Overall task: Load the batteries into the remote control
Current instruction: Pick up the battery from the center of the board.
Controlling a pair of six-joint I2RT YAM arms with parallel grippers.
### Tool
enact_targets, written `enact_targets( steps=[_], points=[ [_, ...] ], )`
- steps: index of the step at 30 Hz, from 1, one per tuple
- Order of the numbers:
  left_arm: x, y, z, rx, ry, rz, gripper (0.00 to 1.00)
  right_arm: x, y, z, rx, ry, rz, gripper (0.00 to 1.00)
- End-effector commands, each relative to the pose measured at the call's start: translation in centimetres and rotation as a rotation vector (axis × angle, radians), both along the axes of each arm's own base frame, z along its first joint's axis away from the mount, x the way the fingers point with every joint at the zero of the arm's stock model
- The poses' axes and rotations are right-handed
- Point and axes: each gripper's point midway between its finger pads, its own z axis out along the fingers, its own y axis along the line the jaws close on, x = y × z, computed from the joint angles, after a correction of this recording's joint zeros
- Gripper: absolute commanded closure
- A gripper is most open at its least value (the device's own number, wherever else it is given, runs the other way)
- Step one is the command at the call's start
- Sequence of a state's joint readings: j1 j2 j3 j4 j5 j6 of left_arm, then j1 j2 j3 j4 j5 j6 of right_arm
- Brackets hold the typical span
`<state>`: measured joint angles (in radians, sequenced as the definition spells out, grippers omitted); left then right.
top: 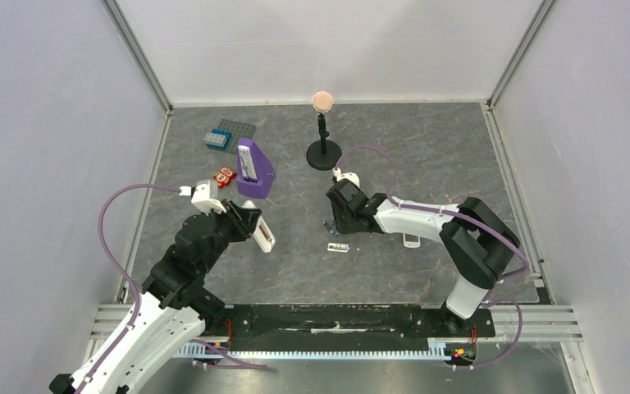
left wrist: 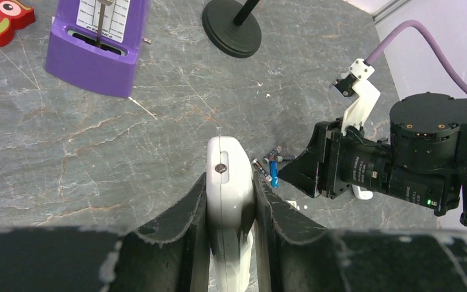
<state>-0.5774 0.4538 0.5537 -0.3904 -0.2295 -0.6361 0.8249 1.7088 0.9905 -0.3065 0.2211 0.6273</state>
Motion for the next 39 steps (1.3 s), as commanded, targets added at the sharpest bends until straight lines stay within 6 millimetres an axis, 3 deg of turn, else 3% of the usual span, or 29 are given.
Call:
enact_targets(
  steps=[1, 10, 17, 27, 33, 39],
  points=[
    [0.4, -0.4, 1.4, -0.014, -0.06, -0.017, 0.98, 1.5, 1.8, 1.3, 0.037, -0.046, -0.059, 0.64],
    [0.5, -0.5, 1.0, -0.011, -0.051, -0.019, 0.98, 1.5, 2.1, 0.9, 0.036, -0.051, -0.11, 0.65],
    [0.7, 0.4, 1.5, 0.013, -0.075, 0.017, 0.98, 1.8, 3.6, 2.2, 0.146, -0.061, -0.145, 0.64],
    [0.5, 0.7, 1.1, 0.025, -0.064, 0.021, 0.98, 1.8, 4.8, 0.9, 0.128, -0.039, -0.146, 0.62],
    [0.3, 0.8, 1.2, 0.019, -0.066, 0.028, 0.98, 1.4, 4.8, 0.2, 0.024, -0.044, -0.129, 0.68],
    [0.3, 0.7, 1.0, 0.019, -0.056, 0.025, 0.98, 1.0, 3.7, -0.7, -0.047, -0.048, -0.126, 0.83]
  ],
)
